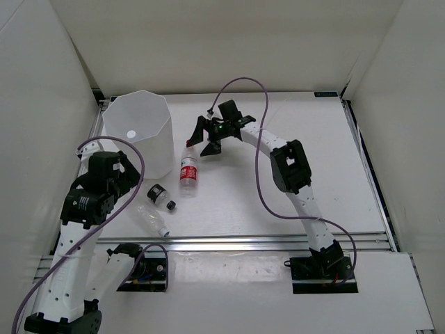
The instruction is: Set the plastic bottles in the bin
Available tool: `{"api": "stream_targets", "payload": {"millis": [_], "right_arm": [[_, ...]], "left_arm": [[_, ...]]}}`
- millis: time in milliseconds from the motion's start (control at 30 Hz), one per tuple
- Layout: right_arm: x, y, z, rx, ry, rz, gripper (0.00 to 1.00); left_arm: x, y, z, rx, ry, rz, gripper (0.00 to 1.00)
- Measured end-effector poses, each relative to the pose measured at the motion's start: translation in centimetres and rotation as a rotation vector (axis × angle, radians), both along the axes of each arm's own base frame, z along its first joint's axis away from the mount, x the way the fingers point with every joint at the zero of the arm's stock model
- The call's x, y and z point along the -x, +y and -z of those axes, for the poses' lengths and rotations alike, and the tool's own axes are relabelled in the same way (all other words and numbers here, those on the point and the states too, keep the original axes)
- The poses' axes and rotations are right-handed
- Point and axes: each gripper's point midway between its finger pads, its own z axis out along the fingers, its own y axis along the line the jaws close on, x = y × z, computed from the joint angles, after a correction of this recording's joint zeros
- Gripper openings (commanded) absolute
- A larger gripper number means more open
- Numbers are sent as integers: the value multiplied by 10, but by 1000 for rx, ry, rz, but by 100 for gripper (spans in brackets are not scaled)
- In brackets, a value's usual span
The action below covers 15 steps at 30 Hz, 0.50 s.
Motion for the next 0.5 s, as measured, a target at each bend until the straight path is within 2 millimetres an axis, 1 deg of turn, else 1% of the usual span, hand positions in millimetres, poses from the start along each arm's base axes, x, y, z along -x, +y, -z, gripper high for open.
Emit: {"api": "stream_targets", "payload": {"millis": [167, 267, 400, 500], "right_arm": [[15, 7, 25, 23, 57, -32, 100], [22, 9, 35, 41, 82, -42, 100], [26, 10, 39, 33, 99, -59, 100], [29, 11, 40, 20, 113, -77, 93]], "left_arm": [[2, 1, 4, -8, 24, -4, 100], [4, 2, 5, -9, 32, -6, 100], [7, 3, 7, -9, 43, -12, 100], [9, 3, 8, -10, 52, -14, 100]]}}
